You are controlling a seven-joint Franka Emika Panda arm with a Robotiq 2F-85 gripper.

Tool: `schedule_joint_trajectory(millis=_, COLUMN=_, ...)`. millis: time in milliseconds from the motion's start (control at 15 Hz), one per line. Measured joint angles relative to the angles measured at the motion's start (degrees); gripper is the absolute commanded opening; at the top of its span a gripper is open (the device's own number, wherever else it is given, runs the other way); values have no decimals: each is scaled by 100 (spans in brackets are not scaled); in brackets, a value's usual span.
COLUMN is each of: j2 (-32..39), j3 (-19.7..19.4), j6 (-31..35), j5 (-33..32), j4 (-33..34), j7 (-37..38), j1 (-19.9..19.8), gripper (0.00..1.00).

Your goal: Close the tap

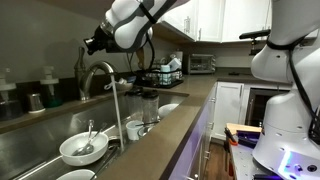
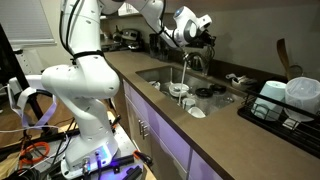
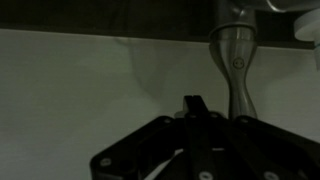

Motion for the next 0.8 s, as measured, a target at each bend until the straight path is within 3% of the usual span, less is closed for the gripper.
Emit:
schedule_joint_trajectory(millis=200, j2=-168, j3=-658, j6=342, j5=47, j4=-7, j7=201, j1=517, gripper=4)
schedule_joint_trajectory(millis=333, j2=-229, j3=-872, j6=506, j5=86, j4=-9, j7=291, j1=719, gripper=4)
schedule_joint_trajectory(millis=800, j2=-236, j3=-693, j6=947, j5=95, j4=-10, j7=494, j1=704, gripper=4)
